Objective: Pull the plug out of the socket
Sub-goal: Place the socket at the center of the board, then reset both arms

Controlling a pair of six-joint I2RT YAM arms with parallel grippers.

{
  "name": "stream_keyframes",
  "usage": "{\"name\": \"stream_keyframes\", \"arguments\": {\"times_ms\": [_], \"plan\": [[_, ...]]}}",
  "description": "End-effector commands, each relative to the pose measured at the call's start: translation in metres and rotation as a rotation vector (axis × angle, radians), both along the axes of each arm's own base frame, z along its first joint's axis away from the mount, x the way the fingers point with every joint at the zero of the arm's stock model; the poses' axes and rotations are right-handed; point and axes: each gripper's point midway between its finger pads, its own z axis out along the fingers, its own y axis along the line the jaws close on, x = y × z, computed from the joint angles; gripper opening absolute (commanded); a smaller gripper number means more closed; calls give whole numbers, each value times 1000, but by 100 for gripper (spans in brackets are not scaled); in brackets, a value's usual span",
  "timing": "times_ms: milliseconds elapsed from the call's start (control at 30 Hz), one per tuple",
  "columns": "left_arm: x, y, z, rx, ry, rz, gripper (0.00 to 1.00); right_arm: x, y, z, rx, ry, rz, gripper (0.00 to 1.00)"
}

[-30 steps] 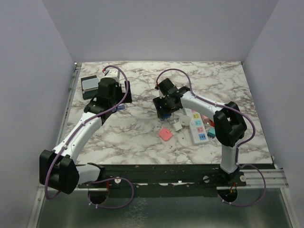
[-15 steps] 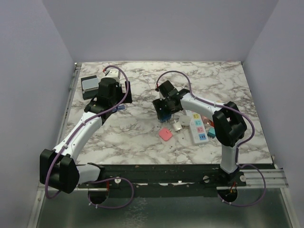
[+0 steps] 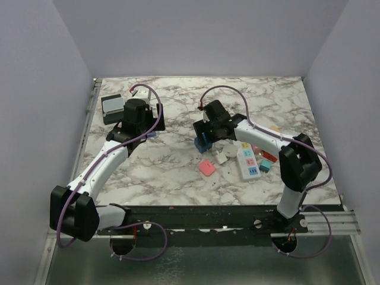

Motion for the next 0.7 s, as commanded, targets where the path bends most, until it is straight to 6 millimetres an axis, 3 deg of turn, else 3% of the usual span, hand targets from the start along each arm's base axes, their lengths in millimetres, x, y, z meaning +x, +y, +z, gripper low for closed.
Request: {"name": "stream_keyframes", "arguments": {"times_ms": [0,133,300,533,667], "plan": [[0,11,6,18,-36,41,99,15,8,58,127,-170,-45,77],[-1,18,11,26,-65,76,99,20,-2,88,181,-254,-89,80],[-2,29,19,28,-107,135,99,25,-36,111,281,-305,-164,82],[-7,42,38,15,-192,199,99,30,-128,113,309,-348,-352,83],[-11,47,50,11,-232,220,99,27,-182,128,305,-431,-468,83]]}}
